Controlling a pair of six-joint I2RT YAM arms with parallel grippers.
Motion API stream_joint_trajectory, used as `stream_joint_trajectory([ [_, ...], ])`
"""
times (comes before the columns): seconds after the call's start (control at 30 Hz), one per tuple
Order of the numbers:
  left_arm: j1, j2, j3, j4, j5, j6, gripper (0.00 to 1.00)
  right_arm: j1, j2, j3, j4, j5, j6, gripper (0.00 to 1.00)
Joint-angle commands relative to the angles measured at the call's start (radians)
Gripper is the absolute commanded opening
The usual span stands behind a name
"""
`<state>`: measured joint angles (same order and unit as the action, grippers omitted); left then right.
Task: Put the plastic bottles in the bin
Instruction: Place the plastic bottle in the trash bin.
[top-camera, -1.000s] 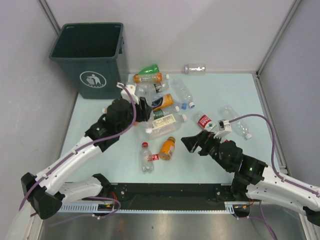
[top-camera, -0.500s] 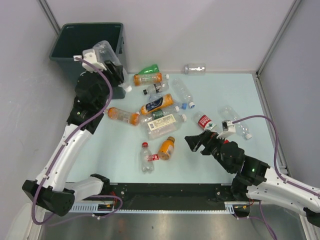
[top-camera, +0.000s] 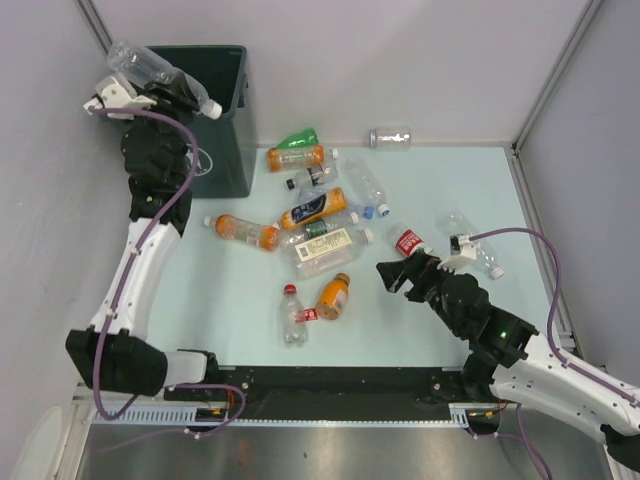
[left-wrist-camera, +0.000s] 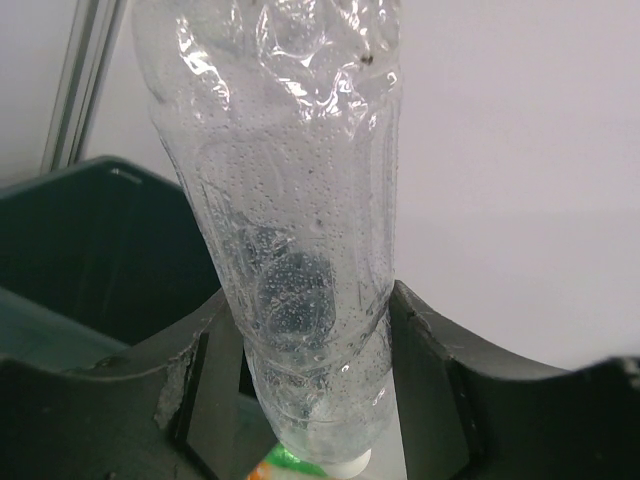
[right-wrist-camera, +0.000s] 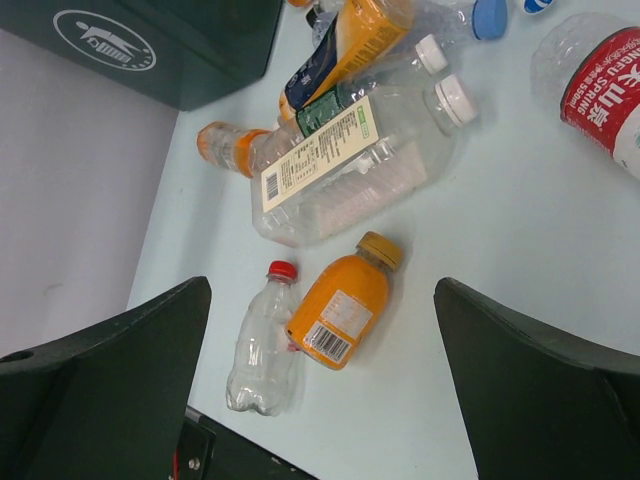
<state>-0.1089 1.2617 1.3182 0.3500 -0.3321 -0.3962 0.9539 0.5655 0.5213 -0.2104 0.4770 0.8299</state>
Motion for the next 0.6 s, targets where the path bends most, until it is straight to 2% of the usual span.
stream_joint_trajectory([
  [0.0,0.035,0.108,0.134,0.109,-0.041,-0.012,0.27,-0.047,-0.004,-0.004,0.025,-0.052,0.005,1.0],
  [0.1,0.054,0.18,0.193,0.112,-0.045,-0.01,0.28,-0.079,-0.003,-0.009,0.031,-0.092,0.006,1.0],
  [0.2,0.075,0.253,0.255,0.115,-0.018,-0.023,0.34,-0.096,-0.001,-0.014,0.036,-0.113,0.009,1.0],
  [0.3,0.084,0.332,0.32,0.107,-0.004,-0.024,0.51,-0.103,0.002,-0.015,0.034,-0.127,0.012,1.0],
  [0.33,0.089,0.347,0.337,0.101,0.011,-0.023,0.62,-0.104,0.001,-0.015,0.031,-0.127,0.014,1.0],
  [0.4,0.092,0.381,0.393,0.063,0.021,-0.018,0.73,-0.104,-0.001,-0.015,0.028,-0.13,0.02,1.0],
  [0.43,0.094,0.41,0.412,0.043,0.022,-0.018,0.82,-0.103,-0.003,-0.017,0.023,-0.129,0.02,1.0],
  [0.47,0.097,0.424,0.43,0.024,0.021,-0.016,0.88,-0.104,-0.006,-0.015,0.022,-0.132,0.023,1.0],
  [0.5,0.1,0.433,0.465,-0.02,0.016,-0.018,0.99,-0.103,-0.006,-0.015,0.019,-0.133,0.025,1.0],
  [0.57,0.101,0.455,0.493,-0.063,-0.004,-0.023,1.0,-0.104,-0.009,-0.015,0.016,-0.135,0.025,1.0],
])
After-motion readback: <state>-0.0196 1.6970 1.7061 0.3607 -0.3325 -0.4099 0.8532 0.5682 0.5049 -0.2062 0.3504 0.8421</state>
